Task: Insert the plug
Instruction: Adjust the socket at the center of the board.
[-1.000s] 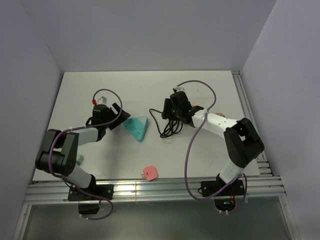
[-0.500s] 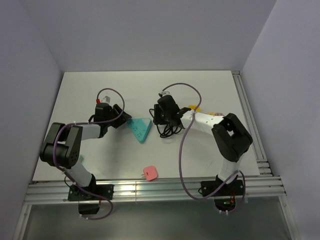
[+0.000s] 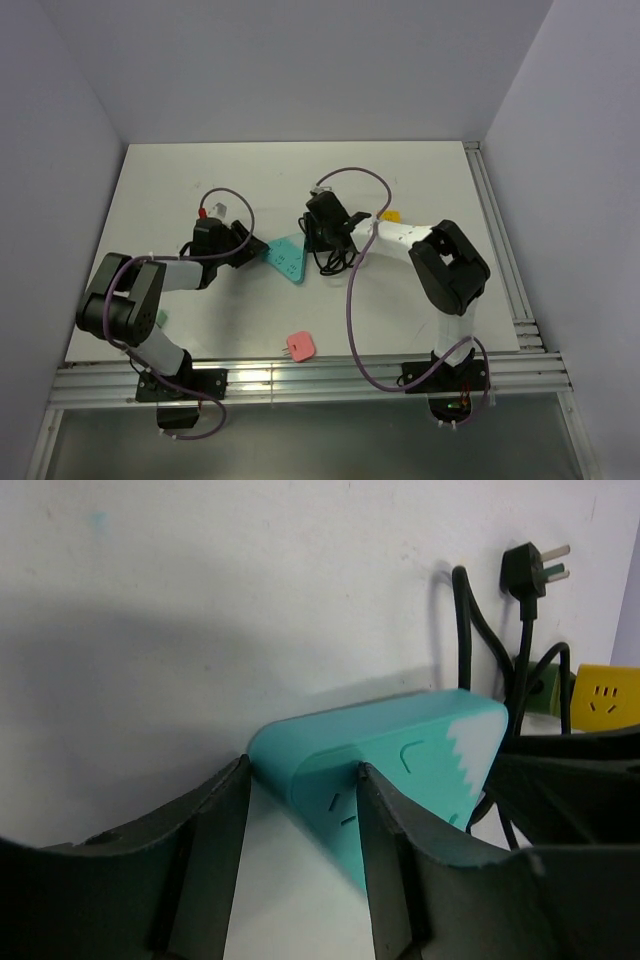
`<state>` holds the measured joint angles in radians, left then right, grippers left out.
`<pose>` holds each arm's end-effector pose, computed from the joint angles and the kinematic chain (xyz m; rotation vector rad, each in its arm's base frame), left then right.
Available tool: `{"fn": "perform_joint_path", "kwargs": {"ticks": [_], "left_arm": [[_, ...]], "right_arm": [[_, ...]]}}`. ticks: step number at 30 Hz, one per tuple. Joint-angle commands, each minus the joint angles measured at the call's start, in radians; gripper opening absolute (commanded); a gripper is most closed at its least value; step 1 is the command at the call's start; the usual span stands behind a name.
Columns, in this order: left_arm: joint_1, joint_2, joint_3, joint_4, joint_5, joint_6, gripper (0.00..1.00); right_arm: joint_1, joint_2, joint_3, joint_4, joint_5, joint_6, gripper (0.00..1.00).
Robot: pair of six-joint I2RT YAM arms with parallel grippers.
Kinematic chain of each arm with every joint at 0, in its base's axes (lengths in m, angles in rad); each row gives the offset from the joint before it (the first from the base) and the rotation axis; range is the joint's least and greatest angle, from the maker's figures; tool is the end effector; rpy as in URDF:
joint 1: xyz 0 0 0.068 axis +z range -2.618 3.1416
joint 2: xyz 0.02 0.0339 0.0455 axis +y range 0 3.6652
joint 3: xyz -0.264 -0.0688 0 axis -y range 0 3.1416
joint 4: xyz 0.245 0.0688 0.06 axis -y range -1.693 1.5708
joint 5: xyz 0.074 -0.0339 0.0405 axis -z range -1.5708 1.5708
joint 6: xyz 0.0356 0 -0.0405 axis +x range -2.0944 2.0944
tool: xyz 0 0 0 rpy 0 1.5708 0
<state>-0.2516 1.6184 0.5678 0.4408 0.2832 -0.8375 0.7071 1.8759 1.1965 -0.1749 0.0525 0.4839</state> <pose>0.2833 -0.0831 0.1325 -0.5006 2.2513 -0.9015 0.3050 0.2581 0.1754 -0.2520 2.4675 0.4670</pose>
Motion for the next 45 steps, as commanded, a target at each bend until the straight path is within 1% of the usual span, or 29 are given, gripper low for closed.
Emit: {"fn": "perform_joint_path", "kwargs": {"ticks": [1, 4, 7, 11, 12, 13, 14, 15, 16, 18, 19, 22, 23, 26, 31, 33, 34, 36, 39, 40, 42, 43, 44, 45], "left_arm": [[-0.041, -0.057, -0.068, 0.010, 0.030, -0.017, 0.51], [-0.089, -0.104, -0.094, -0.007, -0.010, -0.017, 0.51], [-0.138, -0.169, -0.152, -0.024, -0.027, -0.028, 0.50], [-0.193, -0.308, -0.216, -0.082, -0.052, -0.035, 0.50], [-0.192, -0.392, -0.232, -0.096, -0.053, -0.038, 0.50], [-0.193, -0.435, -0.252, -0.138, -0.052, -0.046, 0.52], [-0.193, -0.481, -0.252, -0.167, -0.044, -0.046, 0.53], [-0.193, -0.565, -0.244, -0.203, -0.047, -0.043, 0.55], [-0.193, -0.606, -0.218, -0.276, -0.055, -0.038, 0.57], [-0.192, -0.684, -0.160, -0.342, -0.100, -0.022, 0.61], [-0.192, -0.695, -0.142, -0.375, -0.105, -0.017, 0.61], [-0.179, -0.681, -0.086, -0.390, -0.088, -0.009, 0.64], [-0.176, -0.648, -0.079, -0.384, -0.076, -0.006, 0.64], [-0.175, -0.582, -0.091, -0.338, -0.035, -0.003, 0.62], [-0.175, -0.592, -0.192, -0.258, -0.027, -0.017, 0.62], [-0.176, -0.591, -0.194, -0.275, -0.027, -0.015, 0.62], [-0.176, -0.594, -0.186, -0.289, -0.035, -0.012, 0.62], [-0.173, -0.617, -0.168, -0.313, -0.075, 0.000, 0.64], [-0.141, -0.615, -0.111, -0.321, -0.055, 0.011, 0.66], [-0.109, -0.605, -0.099, -0.324, -0.050, 0.015, 0.66], [-0.066, -0.571, -0.094, -0.292, 0.005, 0.003, 0.65], [-0.031, -0.560, -0.097, -0.246, 0.020, -0.017, 0.66], [-0.022, -0.543, -0.094, -0.238, 0.019, -0.017, 0.66], [-0.020, -0.532, -0.083, -0.234, -0.014, -0.015, 0.67]], "right_arm": [[0.023, 0.017, 0.057, 0.025, -0.006, -0.014, 0.45], [0.037, 0.023, 0.074, 0.014, 0.007, -0.030, 0.45], [0.048, 0.031, 0.086, 0.009, 0.000, -0.039, 0.45], [0.064, 0.029, 0.094, 0.012, -0.011, -0.059, 0.45], [0.068, 0.028, 0.092, 0.018, -0.017, -0.065, 0.45], [0.071, 0.029, 0.095, 0.025, -0.023, -0.071, 0.45], [0.078, 0.031, 0.098, 0.023, -0.029, -0.083, 0.44], [0.084, 0.032, 0.101, 0.023, -0.031, -0.093, 0.44], [0.089, 0.038, 0.110, 0.022, -0.029, -0.099, 0.44], [0.107, 0.043, 0.120, 0.015, -0.020, -0.114, 0.43], [0.112, 0.045, 0.120, 0.017, -0.029, -0.120, 0.43], [0.126, 0.043, 0.120, 0.029, -0.048, -0.145, 0.42], [0.130, 0.043, 0.120, 0.031, -0.048, -0.148, 0.42], [0.143, 0.048, 0.129, 0.020, -0.048, -0.151, 0.43], [0.144, 0.048, 0.137, 0.020, -0.048, -0.151, 0.42], [0.144, 0.051, 0.141, 0.015, -0.048, -0.149, 0.42], [0.144, 0.049, 0.140, 0.018, -0.080, -0.149, 0.42], [0.144, 0.051, 0.137, 0.021, -0.092, -0.146, 0.42], [0.144, 0.049, 0.130, 0.029, -0.117, -0.145, 0.42], [0.143, 0.046, 0.129, 0.031, -0.118, -0.143, 0.42], [0.144, 0.037, 0.118, 0.037, -0.126, -0.137, 0.43], [0.141, 0.026, 0.115, 0.040, -0.132, -0.136, 0.43], [0.141, 0.026, 0.114, 0.038, -0.134, -0.136, 0.45], [0.141, 0.025, 0.115, 0.028, -0.135, -0.131, 0.46]]}}
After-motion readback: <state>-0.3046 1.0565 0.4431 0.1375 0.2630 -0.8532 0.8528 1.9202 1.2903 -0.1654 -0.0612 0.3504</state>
